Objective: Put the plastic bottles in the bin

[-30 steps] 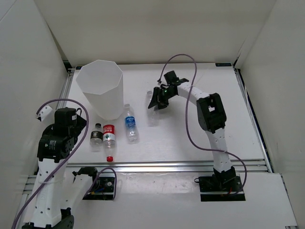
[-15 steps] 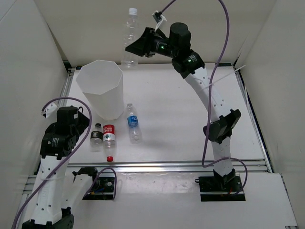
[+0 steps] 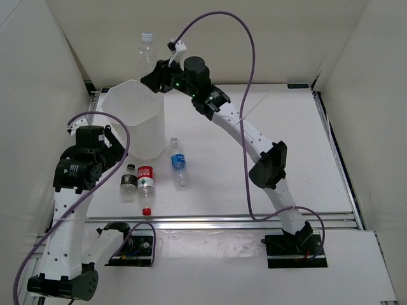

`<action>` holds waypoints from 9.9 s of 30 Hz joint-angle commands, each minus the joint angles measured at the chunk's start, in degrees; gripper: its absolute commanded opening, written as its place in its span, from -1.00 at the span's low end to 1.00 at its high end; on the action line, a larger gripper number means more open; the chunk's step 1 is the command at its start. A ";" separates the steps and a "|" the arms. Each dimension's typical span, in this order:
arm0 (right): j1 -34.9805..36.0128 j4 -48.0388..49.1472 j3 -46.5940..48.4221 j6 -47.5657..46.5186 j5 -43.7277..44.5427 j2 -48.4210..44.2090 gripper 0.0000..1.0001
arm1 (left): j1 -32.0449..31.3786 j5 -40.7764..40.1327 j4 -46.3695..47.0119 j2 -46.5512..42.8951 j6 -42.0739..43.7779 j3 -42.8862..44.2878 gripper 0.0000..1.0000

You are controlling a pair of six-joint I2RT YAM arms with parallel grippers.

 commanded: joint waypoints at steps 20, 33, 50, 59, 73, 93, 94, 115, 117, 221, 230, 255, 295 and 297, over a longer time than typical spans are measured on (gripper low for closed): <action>-6.52 -11.46 -34.50 2.68 7.21 -29.32 1.00 | -0.13 0.30 1.70 -7.33 -2.45 -2.76 1.00; -10.05 -8.02 -59.89 10.52 -25.87 -16.09 1.00 | -0.13 -2.16 0.47 -11.56 -4.21 -7.51 1.00; -7.41 -16.82 -38.25 9.02 -30.26 4.14 1.00 | -0.13 -3.39 -3.83 -12.09 -6.14 -8.66 1.00; -6.89 -19.27 -36.40 10.16 -29.92 7.92 0.55 | -0.13 -2.87 -8.23 -14.01 -8.69 -9.89 1.00; -11.02 -23.68 -43.52 4.89 -16.32 -17.90 -0.44 | -0.13 -1.81 -2.79 -13.59 -8.69 -11.99 1.00; 0.23 4.52 -1.41 3.49 -1.09 -4.65 -0.47 | -0.13 3.29 -3.66 -7.00 0.53 -10.07 1.00; 1.01 6.36 -0.89 2.96 -1.08 -3.17 -0.45 | -0.13 3.98 -3.66 -6.12 1.06 -9.54 1.00; -2.67 -8.82 -11.35 -7.94 7.27 -20.99 1.00 | -0.13 17.35 17.86 -0.76 2.30 -22.89 1.00; -3.72 -10.13 -12.92 -8.47 7.27 -22.66 1.00 | -0.13 18.05 20.14 1.35 1.77 -25.00 1.00; -33.52 -17.61 -47.73 -3.29 -11.89 -46.22 1.00 | -9.18 -6.64 31.93 -12.64 4.32 -29.66 1.00; -33.52 -18.13 -49.40 -4.43 -11.20 -47.36 1.00 | -9.18 -12.62 31.93 2.32 1.24 -32.03 1.00; -33.52 -20.34 -51.43 -6.63 -7.33 -51.32 1.00 | -5.94 -9.64 33.60 13.93 -14.57 -42.58 0.95; -33.52 -21.92 -52.48 -4.42 -6.71 -51.41 1.00 | -5.93 -5.66 29.38 20.19 -1.93 23.16 1.00; -33.52 -24.01 -53.88 -4.96 -2.68 -52.54 1.00 | -5.93 -12.42 29.38 15.11 0.18 20.81 1.00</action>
